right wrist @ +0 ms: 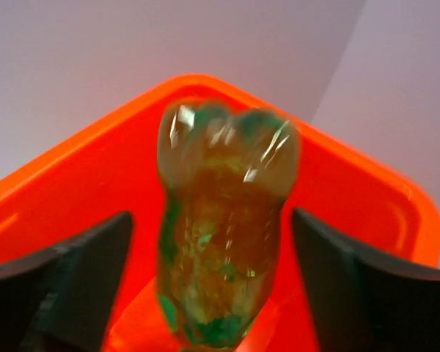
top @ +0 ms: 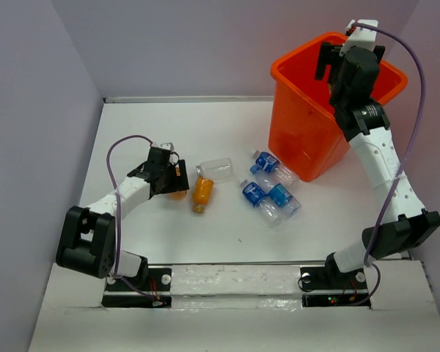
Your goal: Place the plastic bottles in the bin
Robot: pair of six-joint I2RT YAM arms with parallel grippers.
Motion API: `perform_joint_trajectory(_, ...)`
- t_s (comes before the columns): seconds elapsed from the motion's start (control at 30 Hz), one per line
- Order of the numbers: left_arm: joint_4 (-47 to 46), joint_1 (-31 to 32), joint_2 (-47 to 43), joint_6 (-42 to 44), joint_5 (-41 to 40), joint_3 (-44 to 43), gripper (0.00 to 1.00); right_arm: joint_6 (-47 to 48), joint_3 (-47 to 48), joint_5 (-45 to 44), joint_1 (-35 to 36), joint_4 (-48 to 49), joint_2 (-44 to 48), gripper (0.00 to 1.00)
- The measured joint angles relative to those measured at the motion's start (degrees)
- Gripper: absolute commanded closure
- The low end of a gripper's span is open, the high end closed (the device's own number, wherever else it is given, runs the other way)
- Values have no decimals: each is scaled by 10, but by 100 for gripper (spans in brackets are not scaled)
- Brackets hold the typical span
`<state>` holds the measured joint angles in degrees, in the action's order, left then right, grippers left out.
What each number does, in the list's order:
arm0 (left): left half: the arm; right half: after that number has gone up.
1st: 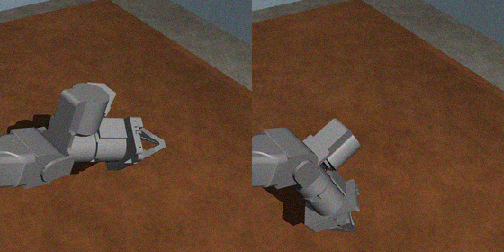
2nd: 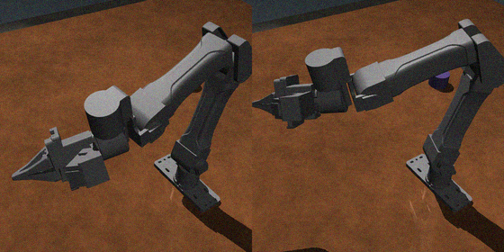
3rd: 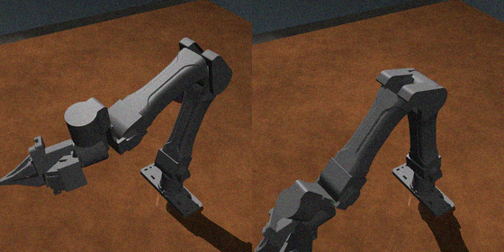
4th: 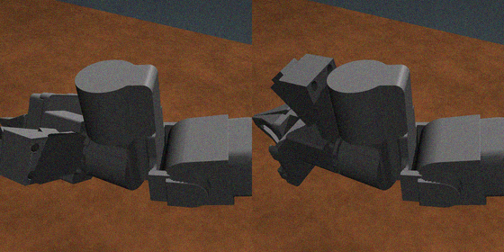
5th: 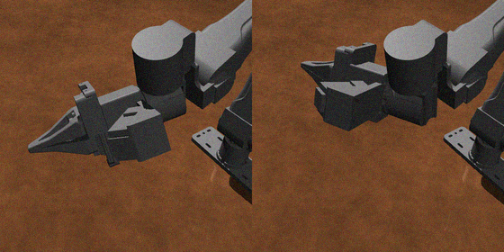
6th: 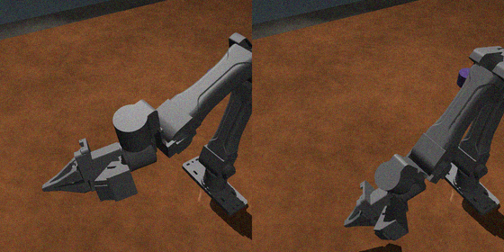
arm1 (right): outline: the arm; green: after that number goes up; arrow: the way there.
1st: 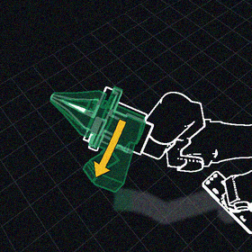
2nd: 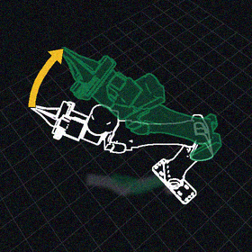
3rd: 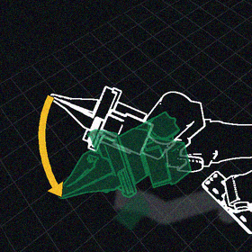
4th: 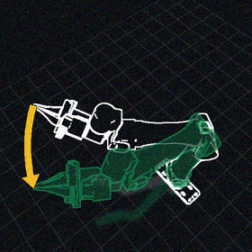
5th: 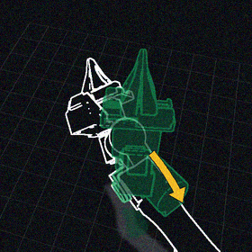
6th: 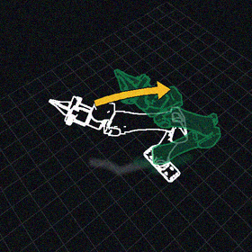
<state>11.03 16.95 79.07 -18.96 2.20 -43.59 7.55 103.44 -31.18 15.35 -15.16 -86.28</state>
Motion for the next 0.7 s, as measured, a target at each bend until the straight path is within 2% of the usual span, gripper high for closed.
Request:
perform_joint_trajectory(0.2, 0, 2, 14, 2, 6, 0, 28, -41, -25, 58, -14, -23, 31, 1)
perform_joint_trajectory(0.33, 0, 3, 21, 5, 6, 0, 35, -100, -100, 158, -13, -22, 127, 2)
perform_joint_trajectory(0.4, 0, 3, 21, 5, 6, 0, 41, -139, -159, 214, -7, 8, 191, 3)
perform_joint_trajectory(0.5, 6, 3, 21, 5, 5, -4, 41, -197, -237, 292, 10, 41, 262, 3)
perform_joint_trajectory(0.57, 10, 3, 18, 5, 3, -7, 41, -228, -273, 336, 47, 62, 285, 2)
perform_joint_trajectory(0.7, 22, 3, -35, 7, -5, -8, 44, -261, -328, 378, 181, 105, 265, 2)
